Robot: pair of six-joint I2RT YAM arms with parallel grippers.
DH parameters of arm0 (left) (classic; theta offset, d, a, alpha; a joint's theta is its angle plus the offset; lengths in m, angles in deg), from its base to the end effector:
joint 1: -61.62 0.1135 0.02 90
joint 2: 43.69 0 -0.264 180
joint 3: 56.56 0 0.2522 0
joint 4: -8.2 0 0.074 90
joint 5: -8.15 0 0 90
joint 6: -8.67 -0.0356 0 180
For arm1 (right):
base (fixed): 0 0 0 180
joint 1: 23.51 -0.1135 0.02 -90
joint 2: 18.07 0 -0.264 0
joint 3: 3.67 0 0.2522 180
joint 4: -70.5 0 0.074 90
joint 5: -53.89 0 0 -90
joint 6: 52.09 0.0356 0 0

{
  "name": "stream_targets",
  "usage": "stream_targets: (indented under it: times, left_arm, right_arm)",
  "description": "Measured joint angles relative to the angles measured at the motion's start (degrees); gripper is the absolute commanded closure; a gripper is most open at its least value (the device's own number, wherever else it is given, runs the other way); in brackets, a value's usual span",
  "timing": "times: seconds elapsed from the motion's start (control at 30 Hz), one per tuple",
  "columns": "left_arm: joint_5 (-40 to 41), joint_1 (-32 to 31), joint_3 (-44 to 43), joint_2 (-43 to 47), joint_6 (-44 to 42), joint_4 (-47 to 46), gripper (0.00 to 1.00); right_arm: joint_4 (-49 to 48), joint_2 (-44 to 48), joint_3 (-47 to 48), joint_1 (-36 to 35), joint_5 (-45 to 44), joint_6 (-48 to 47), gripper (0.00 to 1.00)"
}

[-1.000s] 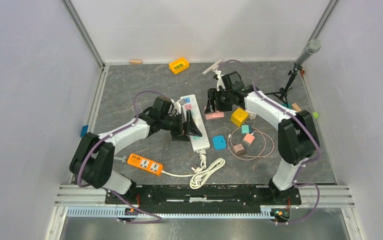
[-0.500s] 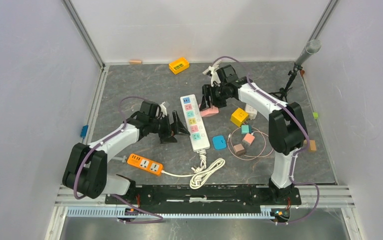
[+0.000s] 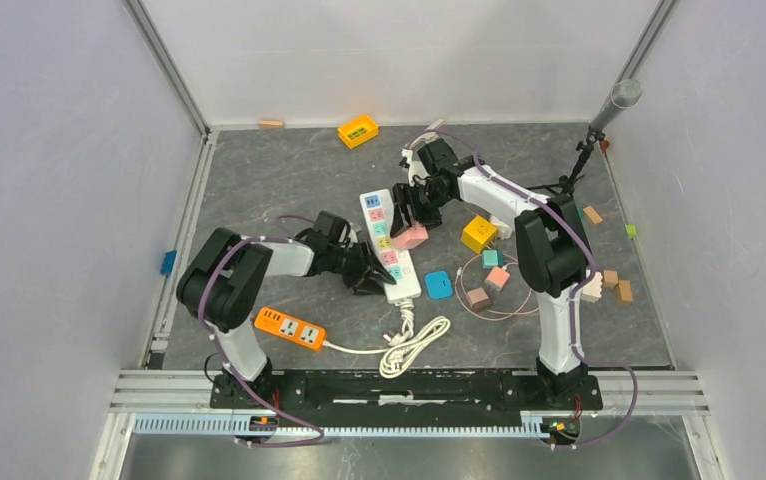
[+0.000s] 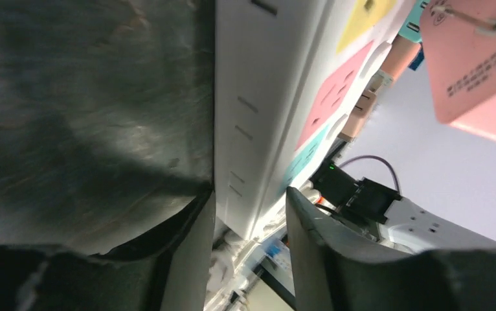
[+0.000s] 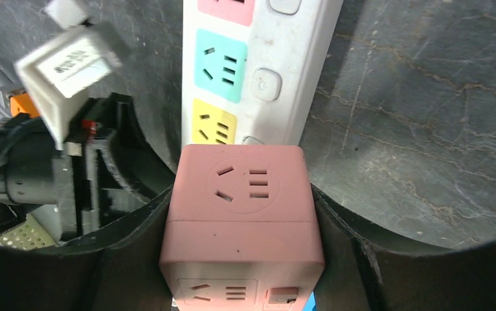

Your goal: Insert the plug

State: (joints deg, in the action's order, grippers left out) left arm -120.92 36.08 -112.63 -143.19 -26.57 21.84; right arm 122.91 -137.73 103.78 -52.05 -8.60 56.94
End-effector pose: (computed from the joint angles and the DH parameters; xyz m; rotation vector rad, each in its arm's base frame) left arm 0.2628 -0.1504 0.1152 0.4274 -2.8180 1.3090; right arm 0.3808 0.2258 0.1942 -0.3857 2.7760 0.8810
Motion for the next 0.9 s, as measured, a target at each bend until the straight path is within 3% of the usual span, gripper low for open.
stream_targets:
  times: [0.1,0.47,0.6,0.67,0.8,0.9]
  left_arm:
    - [-1.0,-2.1,-0.8,-2.8,3.1,-2.9,0.63]
    - [-1.5,-7.8,1.2,-3.3,11.5,-10.0,0.68]
    - [-0.8,-9.9,2.6,-2.0,13.3,-10.9,0.61]
    - [0.1,-10.8,3.0,-0.8,13.3,-9.4,0.52]
    - [2.2,-11.1,2.4,3.2,11.2,-1.6,0.34]
    - [5.1,-9.7,0.3,8.3,7.6,5.9,0.27]
  right_arm:
    - [0.3,0.0,-0.1,-0.6,0.5,-0.6,1.00]
    - [-4.7,5.3,-9.0,-1.5,1.0,-3.2,1.00]
    - [-4.5,7.9,-12.1,-2.4,-0.2,-4.5,1.00]
    - [-4.0,8.6,-12.6,-3.1,-1.2,-5.2,1.00]
    - [-1.0,8.9,-10.7,-4.6,-4.5,-6.9,1.00]
    - [6.1,8.2,-6.3,-5.5,-8.5,-8.3,1.00]
